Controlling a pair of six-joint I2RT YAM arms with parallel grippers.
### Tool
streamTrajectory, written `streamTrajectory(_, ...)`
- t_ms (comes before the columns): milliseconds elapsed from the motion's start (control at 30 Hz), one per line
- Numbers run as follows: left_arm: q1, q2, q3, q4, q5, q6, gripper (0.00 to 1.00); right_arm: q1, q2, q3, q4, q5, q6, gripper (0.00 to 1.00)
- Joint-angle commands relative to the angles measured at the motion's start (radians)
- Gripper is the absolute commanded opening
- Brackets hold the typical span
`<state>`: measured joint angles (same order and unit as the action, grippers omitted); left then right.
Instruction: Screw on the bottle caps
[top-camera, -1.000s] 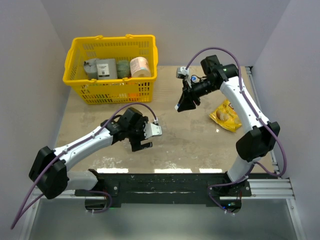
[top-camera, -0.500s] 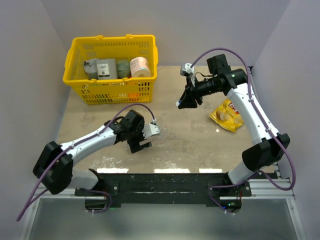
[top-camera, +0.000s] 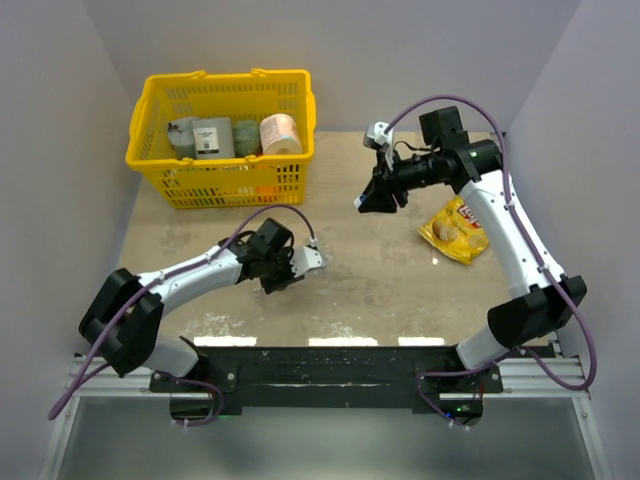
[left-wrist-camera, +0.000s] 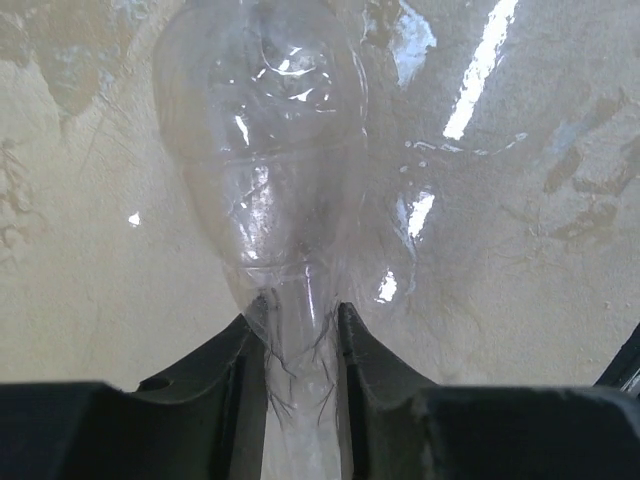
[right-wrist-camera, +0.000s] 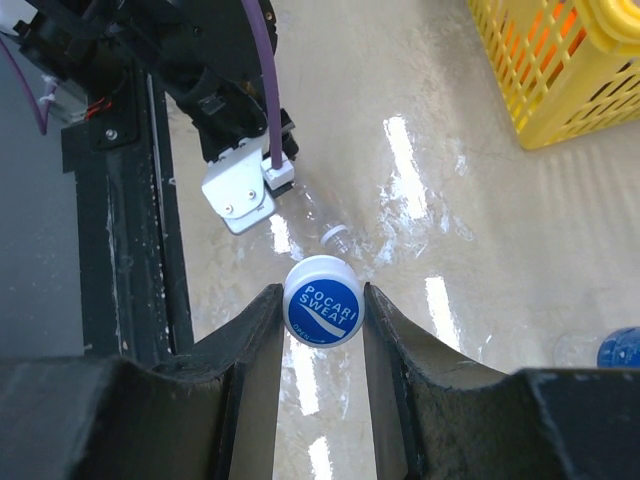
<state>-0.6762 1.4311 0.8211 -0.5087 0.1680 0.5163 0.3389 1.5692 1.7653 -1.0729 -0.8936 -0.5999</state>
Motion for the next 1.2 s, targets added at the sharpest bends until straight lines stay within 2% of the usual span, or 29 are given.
streamTrajectory(0, 0.006, -0.007, 0.039, -0.004, 0.073, 0.017, 0.23, -0.005, -0.066, 0.016, 0.039, 0.015, 0.040, 0.24)
streamTrajectory(167, 0.007, -0.242, 0.006, 0.171, 0.076, 0.111, 0.22, -0.005, -0.063, 0.013, -0.033, -0.102, 0.040, 0.25)
streamTrajectory(233, 0.007, -0.346, -0.031, 0.330, 0.047, 0.148, 0.26, -0.006, -0.087, -0.039, -0.016, -0.143, 0.051, 0.26)
streamTrajectory(333, 0.006, -0.429, -0.083, 0.467, 0.053, 0.229, 0.22, -0.003, -0.124, -0.092, 0.056, -0.151, 0.089, 0.26)
streamTrajectory(433, 0.003, -0.425, -0.074, 0.495, 0.067, 0.284, 0.18, -0.005, -0.170, -0.109, 0.177, -0.134, 0.167, 0.27)
streamTrajectory(567, 0.003, -0.374, -0.011, 0.490, 0.028, 0.232, 0.14, -0.003, -0.279, -0.197, 0.466, -0.114, 0.328, 0.30)
streamTrajectory(633, 0.003, -0.364, 0.012, 0.489, 0.033, 0.208, 0.12, 0.005, -0.328, -0.250, 0.528, -0.093, 0.348, 0.32)
streamTrajectory(767, 0.001, -0.371, 0.016, 0.493, 0.039, 0.188, 0.02, 0.020, -0.333, -0.264, 0.512, -0.062, 0.302, 0.33)
streamTrajectory(867, 0.000, -0.371, 0.029, 0.529, 0.042, 0.179, 0.01, 0.022, -0.318, -0.260, 0.475, -0.071, 0.275, 0.34)
streamTrajectory(1033, 0.000, -0.376, 0.062, 0.536, 0.070, 0.149, 0.00, 0.023, -0.330, -0.339, 0.611, -0.042, 0.351, 0.34)
streamTrajectory(1167, -0.003, -0.383, 0.067, 0.556, 0.065, 0.151, 0.00, 0.026, -0.302, -0.326, 0.607, -0.048, 0.356, 0.34)
